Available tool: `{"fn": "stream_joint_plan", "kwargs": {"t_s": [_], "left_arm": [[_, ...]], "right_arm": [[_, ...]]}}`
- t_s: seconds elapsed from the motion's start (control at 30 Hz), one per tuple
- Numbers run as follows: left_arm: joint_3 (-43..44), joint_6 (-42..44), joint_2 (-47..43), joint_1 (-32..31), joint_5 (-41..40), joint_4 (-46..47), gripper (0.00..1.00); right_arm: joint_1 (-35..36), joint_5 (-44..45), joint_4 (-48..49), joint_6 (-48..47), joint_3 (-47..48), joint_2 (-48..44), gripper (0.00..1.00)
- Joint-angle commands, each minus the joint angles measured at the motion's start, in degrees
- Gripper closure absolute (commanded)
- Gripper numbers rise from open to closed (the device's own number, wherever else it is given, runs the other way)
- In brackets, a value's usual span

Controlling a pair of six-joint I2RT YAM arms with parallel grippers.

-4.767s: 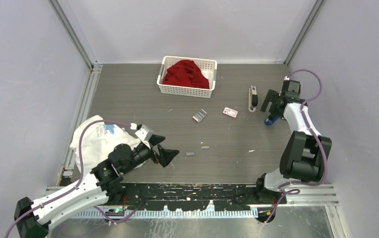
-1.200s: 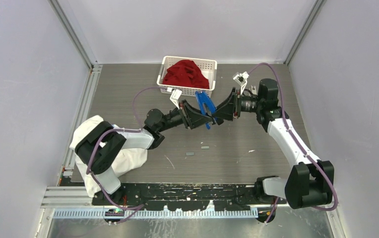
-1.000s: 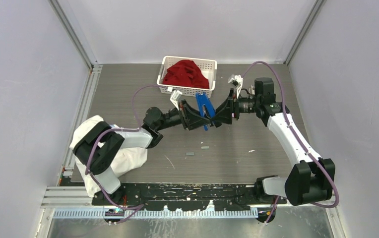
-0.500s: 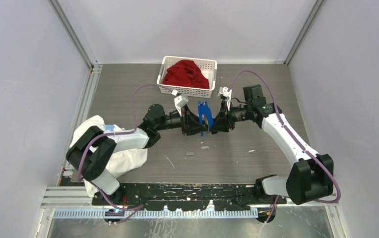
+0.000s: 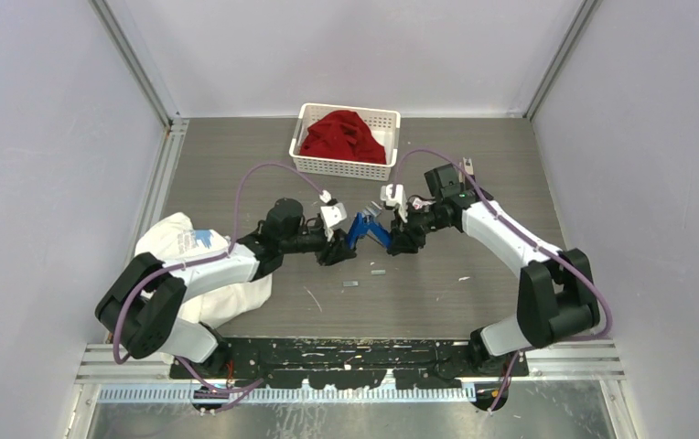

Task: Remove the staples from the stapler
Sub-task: Unload the staple at the center of the board.

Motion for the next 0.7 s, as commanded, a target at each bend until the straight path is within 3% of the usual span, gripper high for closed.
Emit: {"fn": "stream_joint_plan", "kwargs": {"t_s": [0.0,0.2,0.57,0.67], "left_arm": [[2.2,15.3,-0.8,-0.4,-3.3,-13.4,1.00],[5.6,19.0,0.6,-0.4,-7.8,-23.9,1.00],[12.8,20.4,3.4,-1.7,-16.2,-39.5,1.00],[13.1,20.4,3.4,-2.2,-16.5,-39.9,1.00]], "right_arm": [[-0.6,14.6,4.8,-3.5,0.8,4.2,0.99],[-1.7,23.5,7.1,-1.4,0.2,4.8,0.99],[-3.4,32.2,9.4,1.0,-1.1,0.9,0.99],[-3.5,31.7,9.5,1.2,-1.8,-0.5,0.99]]}}
